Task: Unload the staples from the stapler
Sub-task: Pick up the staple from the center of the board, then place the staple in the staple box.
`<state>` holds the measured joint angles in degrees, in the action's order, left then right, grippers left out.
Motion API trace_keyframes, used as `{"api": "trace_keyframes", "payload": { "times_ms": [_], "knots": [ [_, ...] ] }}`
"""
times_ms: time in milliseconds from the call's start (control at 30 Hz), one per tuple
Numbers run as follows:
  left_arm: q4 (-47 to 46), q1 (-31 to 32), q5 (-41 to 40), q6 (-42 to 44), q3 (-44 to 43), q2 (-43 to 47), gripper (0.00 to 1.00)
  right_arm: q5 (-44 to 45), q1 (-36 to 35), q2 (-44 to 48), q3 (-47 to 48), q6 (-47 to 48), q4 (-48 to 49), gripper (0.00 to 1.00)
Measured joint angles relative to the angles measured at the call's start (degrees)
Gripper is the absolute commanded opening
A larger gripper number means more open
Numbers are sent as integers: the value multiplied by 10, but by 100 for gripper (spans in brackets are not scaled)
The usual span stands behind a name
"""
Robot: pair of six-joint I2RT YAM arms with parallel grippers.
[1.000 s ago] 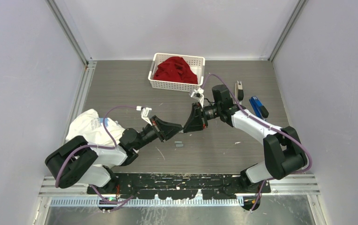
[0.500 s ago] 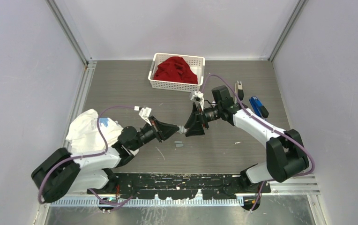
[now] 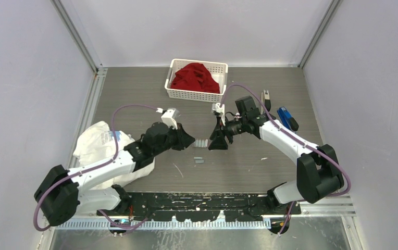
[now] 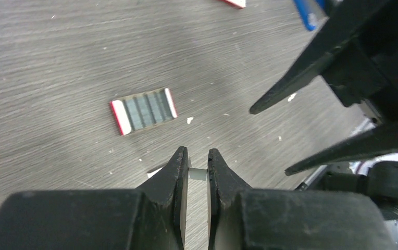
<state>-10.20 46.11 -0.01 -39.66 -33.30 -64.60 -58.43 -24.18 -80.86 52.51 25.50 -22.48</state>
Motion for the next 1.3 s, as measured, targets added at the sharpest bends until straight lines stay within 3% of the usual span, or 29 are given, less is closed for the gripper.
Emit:
{"api": "trace_keyframes", "payload": {
  "times_ms": [200,500,800,1300],
  "knots": [
    [117,5,-38,-6,-81,-72,0,61,-3,0,5,14,-6,62],
    [218,41,-111,-6,-168,-149,0,110,-8,0,6,21,-11,61],
    [272,65,-159,-3,-250,-225,0,126,-8,0,7,22,-13,62],
    [320,75,-207,-3,-308,-299,0,132,-8,0,7,22,-14,62]
  ]
}}
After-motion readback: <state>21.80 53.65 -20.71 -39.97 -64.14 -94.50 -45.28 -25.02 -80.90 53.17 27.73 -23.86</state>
